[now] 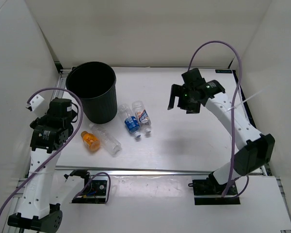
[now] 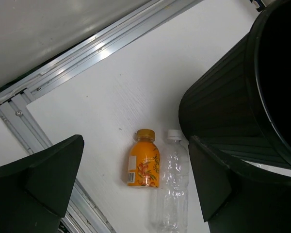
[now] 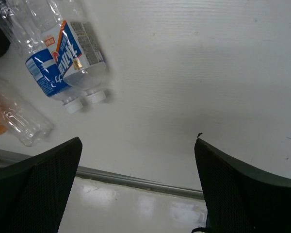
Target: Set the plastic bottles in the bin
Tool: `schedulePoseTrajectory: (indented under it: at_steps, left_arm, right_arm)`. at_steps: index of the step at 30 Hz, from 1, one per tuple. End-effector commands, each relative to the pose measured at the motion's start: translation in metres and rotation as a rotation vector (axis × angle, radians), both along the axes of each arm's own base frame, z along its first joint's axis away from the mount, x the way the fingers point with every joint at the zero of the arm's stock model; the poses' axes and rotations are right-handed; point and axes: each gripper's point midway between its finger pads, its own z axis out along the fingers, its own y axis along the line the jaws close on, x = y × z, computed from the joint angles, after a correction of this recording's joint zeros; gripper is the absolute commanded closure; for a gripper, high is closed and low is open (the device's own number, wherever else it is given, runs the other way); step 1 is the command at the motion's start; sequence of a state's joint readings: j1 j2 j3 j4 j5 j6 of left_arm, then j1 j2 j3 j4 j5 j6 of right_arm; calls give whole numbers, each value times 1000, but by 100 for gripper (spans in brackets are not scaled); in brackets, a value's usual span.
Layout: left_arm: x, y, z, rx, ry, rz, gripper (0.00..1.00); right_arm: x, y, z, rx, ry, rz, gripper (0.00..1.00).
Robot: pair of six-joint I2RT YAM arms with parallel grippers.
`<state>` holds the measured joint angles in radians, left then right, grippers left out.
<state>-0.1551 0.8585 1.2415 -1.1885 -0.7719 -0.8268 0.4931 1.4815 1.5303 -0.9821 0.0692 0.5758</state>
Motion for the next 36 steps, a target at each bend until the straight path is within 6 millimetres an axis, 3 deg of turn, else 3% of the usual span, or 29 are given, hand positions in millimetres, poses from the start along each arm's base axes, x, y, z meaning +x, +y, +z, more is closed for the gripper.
schedulePoseTrajectory:
  at_steps: [1,2,5,8,9,10,11,13,17,18,19,23,27,31,36]
  left_arm:
    - [4,-1,17,45,-40,-56,0]
    - [3,1,18,60,-33,-55,0]
    - [5,-10,22,50,-59,-156,0]
    - [5,-21,12,24,-44,-229,0]
    - [3,-21,6,25,-36,-230,0]
    - [1,-21,8,24,-47,-229,0]
    - [-2,-20,1,25,-18,-230,0]
    - [-5,-19,3,32,-24,-235,0]
    - [-15,-11,12,67,-56,-216,0]
    - [-17,-11,13,66,-68,-215,0]
    - [-20,-9,15,77,-72,-211,0]
    - [-26,-5,9,96,-39,-200,0]
    - [-24,-5,5,83,-28,-191,0]
    - [-21,-5,-1,90,4,-185,0]
    - [-12,-8,-6,80,25,-190,0]
  right_arm:
    - [10,22,22,61,-60,121,0]
    - [13,29,33,84,-70,145,0]
    - [21,48,31,106,-60,241,0]
    - [39,69,31,162,-100,298,0]
    - [51,75,17,166,-69,299,0]
    - [62,83,31,187,-95,309,0]
    - [75,90,9,169,-43,305,0]
    - [88,98,-3,159,-29,332,0]
    - [117,111,-53,112,31,346,0]
    - [124,115,-52,116,17,347,0]
    - [124,123,-67,117,45,371,0]
    - [121,132,-91,146,99,420,0]
    - [119,143,-95,201,113,454,0]
    - [129,154,-100,236,99,464,0]
    - [106,174,-119,289,184,520,0]
